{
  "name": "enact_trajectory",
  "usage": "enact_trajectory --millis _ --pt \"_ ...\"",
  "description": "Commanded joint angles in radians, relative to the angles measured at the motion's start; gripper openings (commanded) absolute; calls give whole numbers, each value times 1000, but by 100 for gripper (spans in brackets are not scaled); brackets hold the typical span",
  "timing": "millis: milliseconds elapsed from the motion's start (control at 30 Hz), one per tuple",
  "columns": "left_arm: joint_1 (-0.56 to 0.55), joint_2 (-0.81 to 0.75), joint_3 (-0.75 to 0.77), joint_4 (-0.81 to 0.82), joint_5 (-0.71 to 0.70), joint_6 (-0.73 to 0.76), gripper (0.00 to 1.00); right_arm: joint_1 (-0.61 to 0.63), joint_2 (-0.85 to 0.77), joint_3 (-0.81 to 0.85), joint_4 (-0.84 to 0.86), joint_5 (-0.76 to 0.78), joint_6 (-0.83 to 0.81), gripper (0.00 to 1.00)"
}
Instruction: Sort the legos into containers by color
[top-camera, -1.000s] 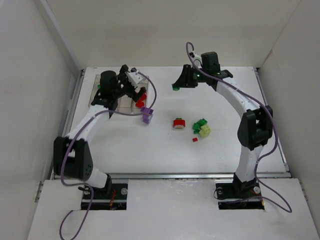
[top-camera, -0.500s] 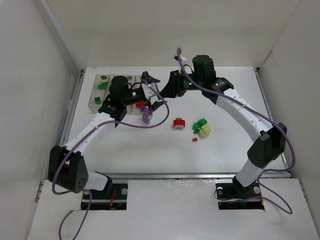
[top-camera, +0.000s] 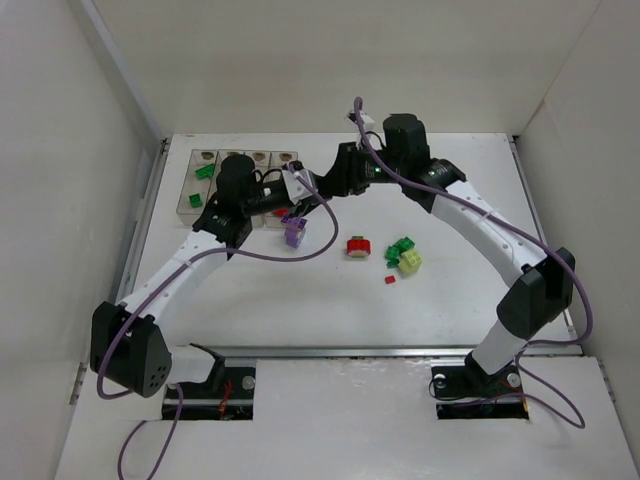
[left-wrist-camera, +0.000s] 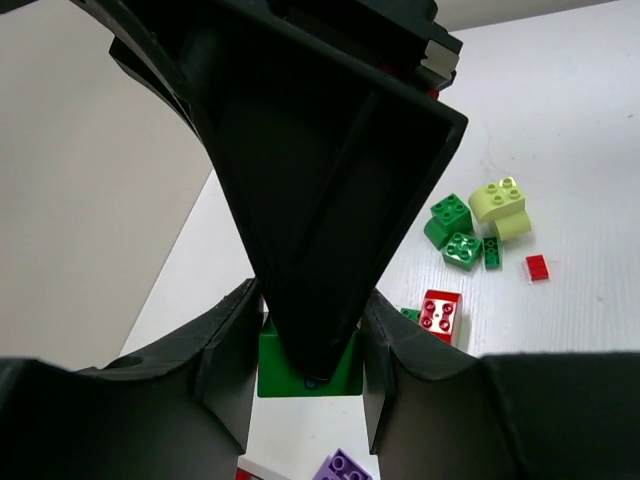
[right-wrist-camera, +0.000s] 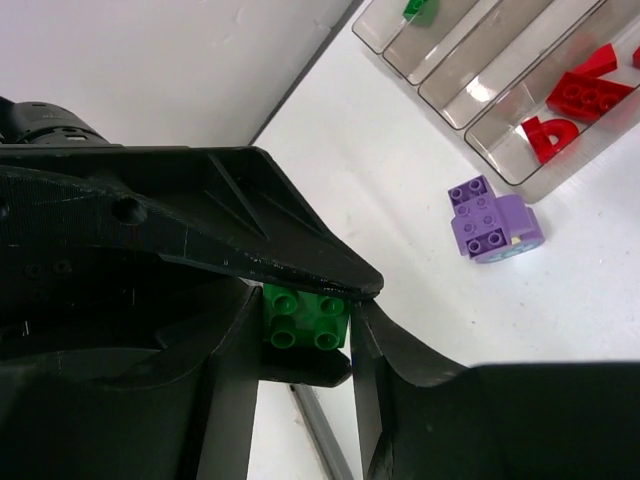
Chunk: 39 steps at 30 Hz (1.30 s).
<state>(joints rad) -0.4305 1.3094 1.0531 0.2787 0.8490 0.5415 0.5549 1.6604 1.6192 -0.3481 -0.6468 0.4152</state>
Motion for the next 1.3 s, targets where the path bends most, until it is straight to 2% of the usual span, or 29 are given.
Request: enact_trajectory --millis 0,33,100,133,300,367,500,567,667,800,900,1000,1067,1167,1267 --pt "6 -65 -13 -9 33 5 0 4 -34 4 12 -27 -42 19" --pt "6 -65 -13 -9 33 5 0 4 -25 13 12 -27 -42 44" --pt "6 -76 -22 -19 24 5 0 4 -10 30 -12 -27 -42 62" --pt "6 -76 -22 -32 13 5 0 4 4 45 -12 -27 -42 99" --pt "6 -76 -22 -73 -59 5 0 -47 22 67 -8 38 29 100" --pt "16 -67 -33 -82 -128 -14 0 -94 22 51 27 38 65 100" --pt "120 45 -2 -82 -338 -178 0 -151 62 69 40 101 102 100" --pt "218 103 54 -82 -495 -290 0 -170 117 103 -2 110 102 100" --pt "358 229 169 -72 -596 -360 0 -194 206 177 -25 85 93 100" --pt "467 401 339 -93 -614 -358 0 -205 317 267 -58 85 66 100" --pt "493 516 416 -107 -686 -296 0 -216 404 338 -83 85 57 100" --pt "493 589 426 -66 -757 -235 0 -237 464 395 -106 75 57 100" --pt "493 614 426 -24 -786 -201 13 -249 486 418 -124 75 48 100" --pt "513 660 426 10 -841 -201 21 -259 507 450 -163 85 39 100" --pt "523 692 446 10 -869 -210 24 -259 507 459 -184 95 28 100"
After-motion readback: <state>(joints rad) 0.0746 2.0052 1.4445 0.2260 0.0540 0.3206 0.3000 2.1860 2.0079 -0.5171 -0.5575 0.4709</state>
